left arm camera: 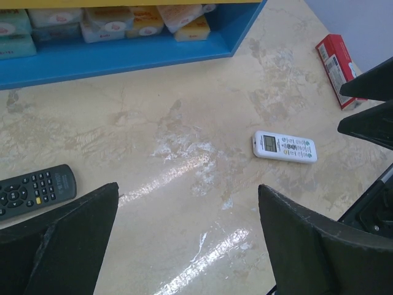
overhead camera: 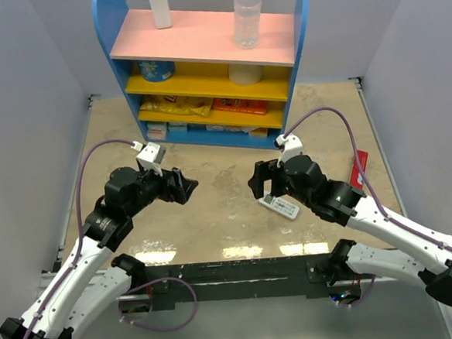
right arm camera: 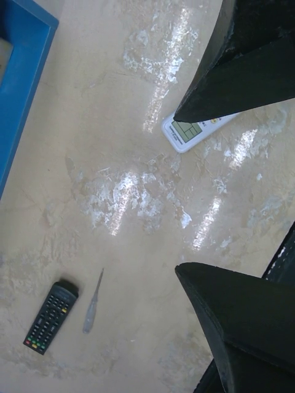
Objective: Unload the batteries from the remote control
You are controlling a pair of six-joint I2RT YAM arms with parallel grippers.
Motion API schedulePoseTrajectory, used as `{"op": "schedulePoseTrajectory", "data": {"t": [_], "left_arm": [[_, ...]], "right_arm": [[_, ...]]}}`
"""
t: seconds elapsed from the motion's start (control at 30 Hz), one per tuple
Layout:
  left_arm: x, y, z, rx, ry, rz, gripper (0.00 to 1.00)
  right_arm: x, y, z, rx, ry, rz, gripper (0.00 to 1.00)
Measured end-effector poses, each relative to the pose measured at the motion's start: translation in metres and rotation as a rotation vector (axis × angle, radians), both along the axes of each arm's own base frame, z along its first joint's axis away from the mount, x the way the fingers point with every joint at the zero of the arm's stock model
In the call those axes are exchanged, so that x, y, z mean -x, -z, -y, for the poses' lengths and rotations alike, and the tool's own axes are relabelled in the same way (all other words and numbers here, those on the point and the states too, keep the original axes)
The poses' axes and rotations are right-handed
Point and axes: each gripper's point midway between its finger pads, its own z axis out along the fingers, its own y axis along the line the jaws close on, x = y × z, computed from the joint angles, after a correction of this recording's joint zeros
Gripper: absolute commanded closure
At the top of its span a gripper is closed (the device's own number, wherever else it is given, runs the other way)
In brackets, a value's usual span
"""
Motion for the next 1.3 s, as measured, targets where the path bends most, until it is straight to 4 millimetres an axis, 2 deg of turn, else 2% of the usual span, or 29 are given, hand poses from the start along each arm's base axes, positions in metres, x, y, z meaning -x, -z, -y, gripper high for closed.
{"op": "schedulePoseTrajectory", "data": {"t": [0.13, 0.23, 0.37, 0.47, 0.5, 0.57, 0.67, 0.8, 1.03, 1.3], "left_arm": [[0.000, -0.002, -0.001, 0.004, -0.007, 0.008, 0.01], [0.001, -0.003, -0.001, 0.009, -0.009, 0.007, 0.01], [0.000, -0.002, -0.001, 0.007, -0.008, 0.002, 0.01], [0.000, -0.001, -0.001, 0.005, -0.008, -0.001, 0.01], [0.001, -0.001, -0.001, 0.006, -0.008, 0.000, 0.01], [0.001, -0.002, -0.001, 0.007, -0.008, 0.003, 0.01], [0.002, -0.006, -0.002, 0.014, -0.009, 0.015, 0.01], [0.003, -0.010, -0.004, 0.020, -0.012, 0.029, 0.02], [0.002, -0.013, -0.008, 0.020, -0.039, 0.047, 0.03], [0.002, -0.018, -0.012, 0.024, -0.060, 0.065, 0.03]], "right_arm": [[-0.005, 0.000, 0.007, 0.026, 0.036, 0.020, 0.01], [-0.013, 0.002, 0.026, 0.104, 0.116, 0.044, 0.02], [-0.028, -0.009, 0.042, 0.214, 0.202, 0.078, 0.02], [-0.037, -0.018, 0.039, 0.289, 0.188, 0.089, 0.02], [-0.041, -0.019, 0.037, 0.326, 0.177, 0.088, 0.09], [-0.049, -0.015, 0.032, 0.411, 0.145, 0.081, 0.12], [-0.054, 0.010, 0.030, 0.575, 0.067, 0.042, 0.12], [-0.047, 0.052, 0.025, 0.742, -0.107, -0.053, 0.14], [-0.033, 0.105, 0.017, 0.863, -0.316, -0.197, 0.18], [-0.035, 0.159, 0.032, 0.957, -0.359, -0.363, 0.23]]}}
